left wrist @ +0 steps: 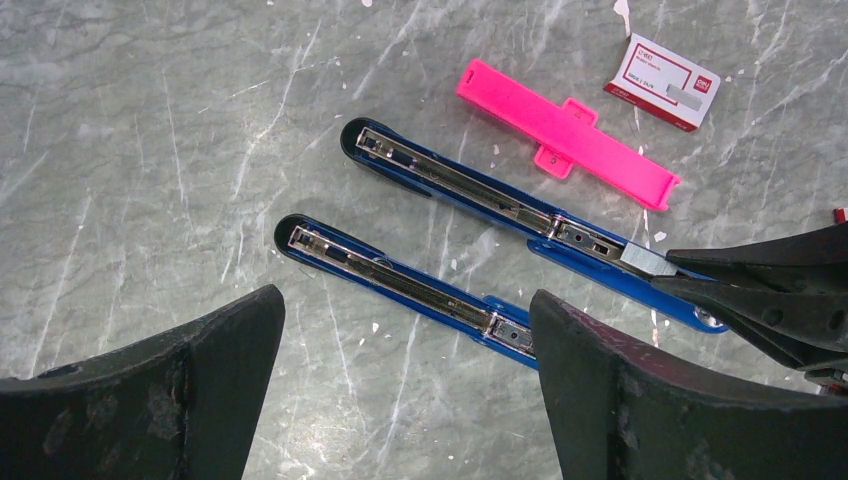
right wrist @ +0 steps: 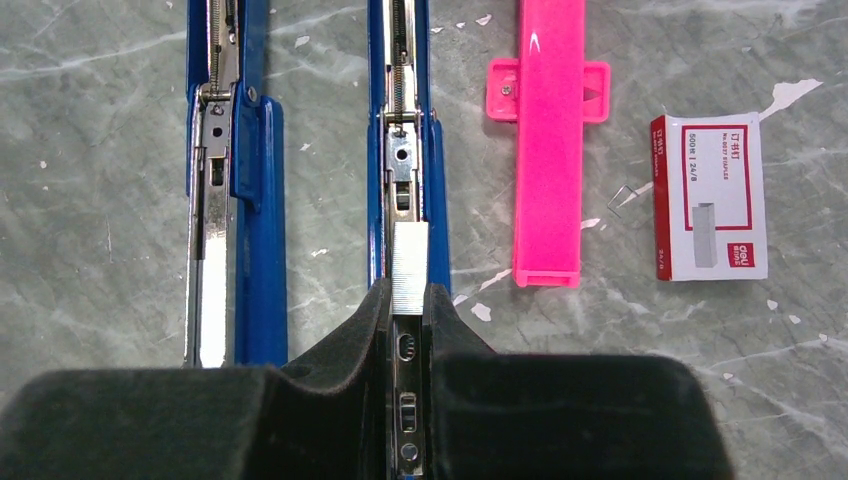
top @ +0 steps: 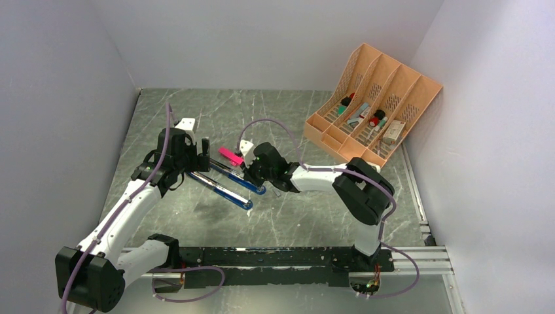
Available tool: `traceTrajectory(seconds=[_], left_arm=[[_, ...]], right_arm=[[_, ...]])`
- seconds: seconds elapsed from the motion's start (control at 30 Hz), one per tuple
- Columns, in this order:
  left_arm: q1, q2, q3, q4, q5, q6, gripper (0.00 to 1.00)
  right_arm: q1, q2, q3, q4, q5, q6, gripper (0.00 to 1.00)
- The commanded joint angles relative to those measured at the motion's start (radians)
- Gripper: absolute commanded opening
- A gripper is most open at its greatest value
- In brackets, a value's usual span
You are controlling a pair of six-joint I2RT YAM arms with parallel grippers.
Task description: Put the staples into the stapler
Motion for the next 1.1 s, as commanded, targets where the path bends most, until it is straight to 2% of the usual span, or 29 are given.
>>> traceTrajectory(seconds=[0.0, 0.27, 1.07], left_arm=[[0.001, -0.016, 0.005, 0.027, 0.019, 0.012, 0.96], [0.001, -0.012, 0.005, 0.027, 0.018, 0.012, 0.96], [0.001, -0.014, 0.006, 0.027, 0.020, 0.012, 0.96]], right_arm=[[0.010, -0.031, 0.013, 0.020, 0.034, 0.032, 0.00], [0.016, -0.057, 0.008, 0.021, 0.094, 0.052, 0.00], [0.022, -0.014, 0.038, -0.011, 0.039, 0.043, 0.00]])
